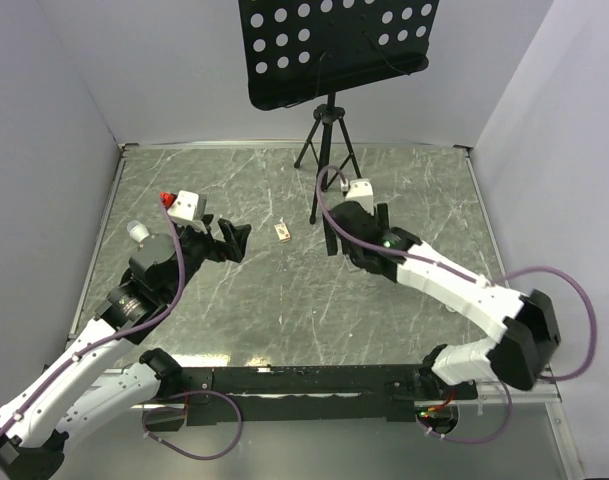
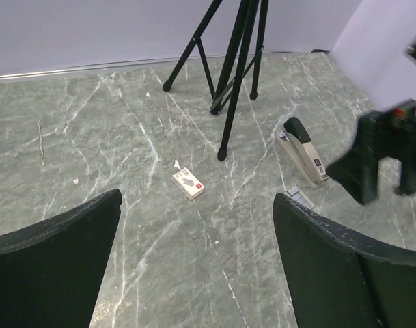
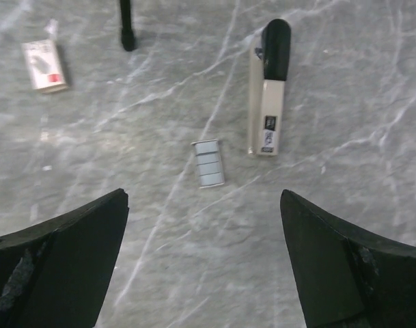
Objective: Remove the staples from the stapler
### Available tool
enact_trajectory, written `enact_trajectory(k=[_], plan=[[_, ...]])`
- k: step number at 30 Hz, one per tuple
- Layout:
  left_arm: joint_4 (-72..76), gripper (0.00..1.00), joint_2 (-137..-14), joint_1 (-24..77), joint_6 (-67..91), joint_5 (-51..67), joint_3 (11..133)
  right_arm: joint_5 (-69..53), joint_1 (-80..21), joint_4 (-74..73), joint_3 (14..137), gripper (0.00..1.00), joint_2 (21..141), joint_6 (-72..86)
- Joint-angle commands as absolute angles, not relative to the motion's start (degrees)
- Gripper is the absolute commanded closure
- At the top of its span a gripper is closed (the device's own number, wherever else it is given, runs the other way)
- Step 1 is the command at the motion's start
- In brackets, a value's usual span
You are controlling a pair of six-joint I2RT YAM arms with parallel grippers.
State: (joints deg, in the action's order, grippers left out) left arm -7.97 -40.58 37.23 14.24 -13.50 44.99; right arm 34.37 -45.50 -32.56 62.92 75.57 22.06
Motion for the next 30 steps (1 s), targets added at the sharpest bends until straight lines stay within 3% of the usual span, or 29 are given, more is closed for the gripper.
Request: enact_trajectory(k=[1, 3, 4, 7, 14, 25, 30], plan=[[-5.9, 0.03, -40.0, 37.4, 13.3, -14.8, 44.6, 33.8, -39.9, -31.5, 68.5, 0.07, 83.4, 14.8], [-6.2, 0.03, -40.6, 37.4, 13.2, -14.9, 44.8, 29.0, -35.3, -32.4, 70.5, 0.22, 86.1, 14.2], [-6.2, 0.03, -40.8, 37.4, 13.1, -14.9, 44.8, 27.2, -33.6, -32.6, 71.1, 0.35, 88.6, 14.4], [-6.2, 0.03, -41.3, 37.4, 12.8, -14.9, 44.8, 21.6, -28.1, -31.3, 72.9, 0.45, 92.2, 12.9], [-6.9, 0.03, -42.2, 37.4, 12.0, -14.5, 45.4, 8.5, -17.6, -30.9, 78.0, 0.44, 99.4, 9.3], [-6.6, 0.02, -42.4, 37.4, 11.4, -16.0, 45.2, 0.5, -14.4, -31.0, 83.2, 0.40, 107.1, 6.1], [-7.6, 0.02, -43.2, 37.4, 11.5, -16.4, 45.8, 4.6, -14.5, -30.4, 83.9, 0.43, 109.2, 6.5]])
